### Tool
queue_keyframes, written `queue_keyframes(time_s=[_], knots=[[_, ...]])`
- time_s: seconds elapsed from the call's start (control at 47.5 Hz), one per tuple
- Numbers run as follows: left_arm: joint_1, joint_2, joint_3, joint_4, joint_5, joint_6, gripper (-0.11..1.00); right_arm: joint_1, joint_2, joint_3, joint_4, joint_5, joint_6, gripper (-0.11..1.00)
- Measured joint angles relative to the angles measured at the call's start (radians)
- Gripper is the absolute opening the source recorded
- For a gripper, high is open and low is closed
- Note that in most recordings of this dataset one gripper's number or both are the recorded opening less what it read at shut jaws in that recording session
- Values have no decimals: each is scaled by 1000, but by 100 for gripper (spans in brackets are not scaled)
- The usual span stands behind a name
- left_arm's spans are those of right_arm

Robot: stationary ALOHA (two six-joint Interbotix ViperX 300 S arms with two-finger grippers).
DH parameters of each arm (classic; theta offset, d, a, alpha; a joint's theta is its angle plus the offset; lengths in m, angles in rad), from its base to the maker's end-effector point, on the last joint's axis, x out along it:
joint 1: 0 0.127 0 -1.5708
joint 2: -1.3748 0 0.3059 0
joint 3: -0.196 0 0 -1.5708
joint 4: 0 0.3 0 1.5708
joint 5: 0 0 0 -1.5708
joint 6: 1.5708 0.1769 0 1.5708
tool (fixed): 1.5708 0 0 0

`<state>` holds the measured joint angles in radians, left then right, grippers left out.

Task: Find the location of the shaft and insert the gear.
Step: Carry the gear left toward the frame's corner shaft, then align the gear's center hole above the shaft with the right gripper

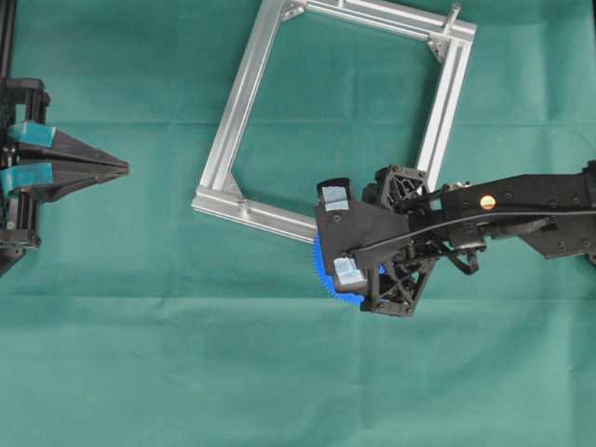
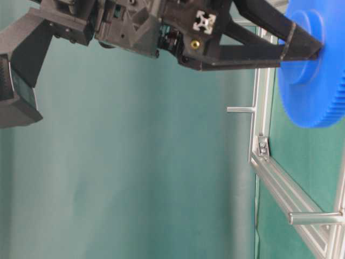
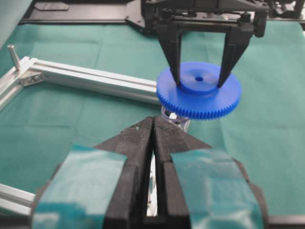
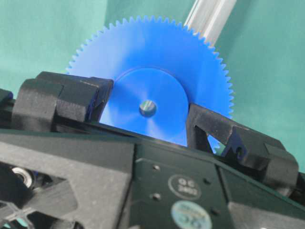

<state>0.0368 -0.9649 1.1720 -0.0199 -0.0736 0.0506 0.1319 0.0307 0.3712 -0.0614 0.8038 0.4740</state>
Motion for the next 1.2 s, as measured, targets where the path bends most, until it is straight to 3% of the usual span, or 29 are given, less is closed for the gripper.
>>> queue_keyframes(time_s=[0.568,0.884,1.2], knots=[[0,-2,-2,0,2,0,2,-55,8,-2,-143,-12,2,69],[0,-2,0,0,6,0,2,-64,-14,38,-149,-21,9,69],[0,-2,0,-2,8,0,2,-64,-71,106,-149,-31,64,69]])
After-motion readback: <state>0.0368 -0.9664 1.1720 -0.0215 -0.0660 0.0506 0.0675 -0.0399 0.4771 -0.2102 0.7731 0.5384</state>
